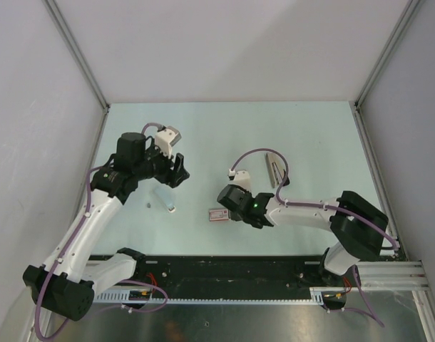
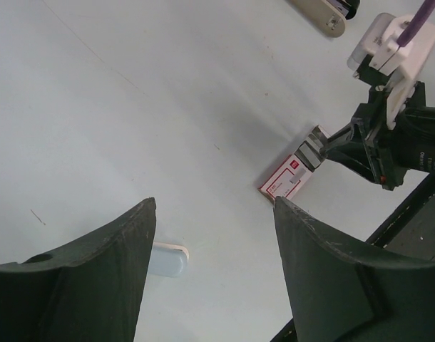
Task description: Unload the staples from the stapler
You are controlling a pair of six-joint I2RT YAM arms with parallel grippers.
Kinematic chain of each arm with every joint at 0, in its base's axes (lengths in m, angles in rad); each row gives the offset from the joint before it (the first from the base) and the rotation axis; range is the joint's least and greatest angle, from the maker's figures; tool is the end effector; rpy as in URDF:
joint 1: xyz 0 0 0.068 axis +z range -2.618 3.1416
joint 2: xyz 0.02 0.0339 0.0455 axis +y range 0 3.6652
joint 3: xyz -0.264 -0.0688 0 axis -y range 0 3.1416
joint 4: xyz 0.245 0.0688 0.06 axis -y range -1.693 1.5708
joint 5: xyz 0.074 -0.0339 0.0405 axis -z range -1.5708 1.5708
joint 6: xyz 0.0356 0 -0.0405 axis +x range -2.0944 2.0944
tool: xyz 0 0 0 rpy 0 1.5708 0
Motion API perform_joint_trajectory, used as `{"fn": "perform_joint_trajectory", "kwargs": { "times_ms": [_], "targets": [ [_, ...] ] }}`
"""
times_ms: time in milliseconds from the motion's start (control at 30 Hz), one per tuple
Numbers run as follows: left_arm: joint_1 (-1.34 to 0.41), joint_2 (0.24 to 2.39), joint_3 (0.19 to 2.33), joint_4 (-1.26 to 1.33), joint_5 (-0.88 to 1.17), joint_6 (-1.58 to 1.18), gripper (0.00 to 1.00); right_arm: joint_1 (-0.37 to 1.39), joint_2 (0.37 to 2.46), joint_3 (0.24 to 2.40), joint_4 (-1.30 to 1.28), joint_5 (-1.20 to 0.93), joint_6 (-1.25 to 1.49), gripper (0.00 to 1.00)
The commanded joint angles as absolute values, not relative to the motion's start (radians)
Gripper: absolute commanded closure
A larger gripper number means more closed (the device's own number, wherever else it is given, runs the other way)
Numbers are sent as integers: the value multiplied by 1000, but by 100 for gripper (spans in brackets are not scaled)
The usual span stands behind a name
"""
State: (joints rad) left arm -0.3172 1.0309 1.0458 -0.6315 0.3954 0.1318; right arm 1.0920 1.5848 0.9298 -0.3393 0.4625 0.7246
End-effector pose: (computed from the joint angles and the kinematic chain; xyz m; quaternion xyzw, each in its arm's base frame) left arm 0.2005 -0.0803 0.3418 0.2818 0.8291 -0.2154 0.4322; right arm 0.1580 0.2698 0.1871 -0.1064 0.9294 0.0830 0.3435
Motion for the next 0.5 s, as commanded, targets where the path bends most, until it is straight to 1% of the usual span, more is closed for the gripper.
{"fn": "perform_joint_trajectory", "kwargs": {
  "times_ms": [0,467],
  "targets": [
    [-311,1014,1041,-622,409,180,29,1097,1621,979,-376,476,712,100],
    [-312,1015,1040,-623,426,176,30,1081,1657,986,-390,449,705,100]
  ]
}}
